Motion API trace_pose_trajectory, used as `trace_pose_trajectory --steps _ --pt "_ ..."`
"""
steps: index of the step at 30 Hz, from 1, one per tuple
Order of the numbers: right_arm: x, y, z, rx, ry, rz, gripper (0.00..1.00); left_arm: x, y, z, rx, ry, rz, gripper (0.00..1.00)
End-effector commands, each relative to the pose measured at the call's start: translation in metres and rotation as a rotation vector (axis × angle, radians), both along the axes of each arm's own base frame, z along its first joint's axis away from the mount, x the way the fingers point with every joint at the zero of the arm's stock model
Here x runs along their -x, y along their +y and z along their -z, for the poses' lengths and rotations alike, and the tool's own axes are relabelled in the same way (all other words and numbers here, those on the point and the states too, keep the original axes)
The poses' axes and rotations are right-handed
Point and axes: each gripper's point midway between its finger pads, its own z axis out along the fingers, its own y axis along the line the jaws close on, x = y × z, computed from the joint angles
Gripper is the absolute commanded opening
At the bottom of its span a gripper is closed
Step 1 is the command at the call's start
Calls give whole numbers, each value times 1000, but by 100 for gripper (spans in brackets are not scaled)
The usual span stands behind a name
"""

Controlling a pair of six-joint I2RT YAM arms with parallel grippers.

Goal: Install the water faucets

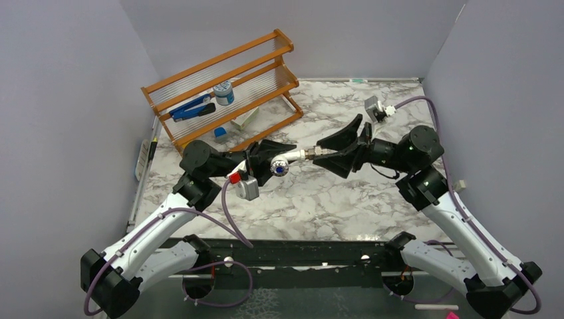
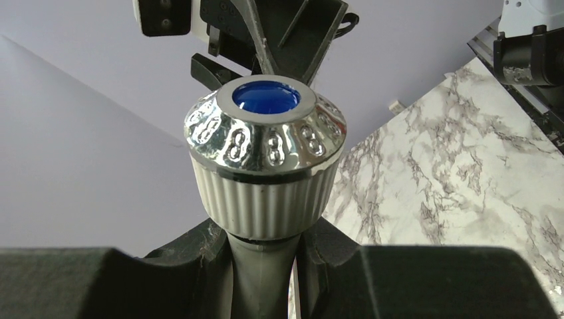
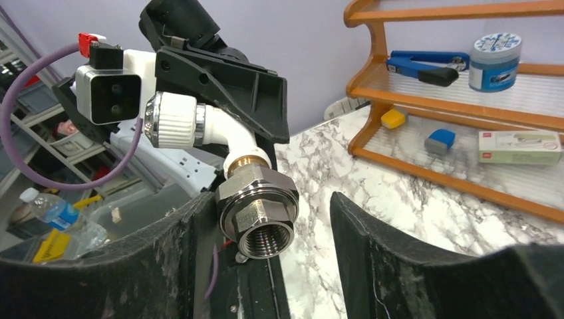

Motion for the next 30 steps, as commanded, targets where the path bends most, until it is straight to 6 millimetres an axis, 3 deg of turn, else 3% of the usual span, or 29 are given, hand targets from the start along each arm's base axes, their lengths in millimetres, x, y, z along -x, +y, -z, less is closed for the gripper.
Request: trace_pose_trajectory --steps 1,7,11,16,21,30 --pt "-4 -11 -35 -47 -160 83 68 12 8 -24 73 -105 -4 0" --pt "9 -18 -58 -86 -320 73 71 12 7 -18 64 -40 3 0" --pt "22 -22 -67 -102 -470 49 71 14 4 -20 57 126 44 0" --pt "31 -21 -54 -42 -730 1 72 12 1 -25 68 353 65 0" --pt "39 -19 -40 19 -930 -60 74 -6 3 -36 166 658 7 0" --pt "28 -17 -22 75 -1078 -36 74 10 -10 -21 49 740 133 0"
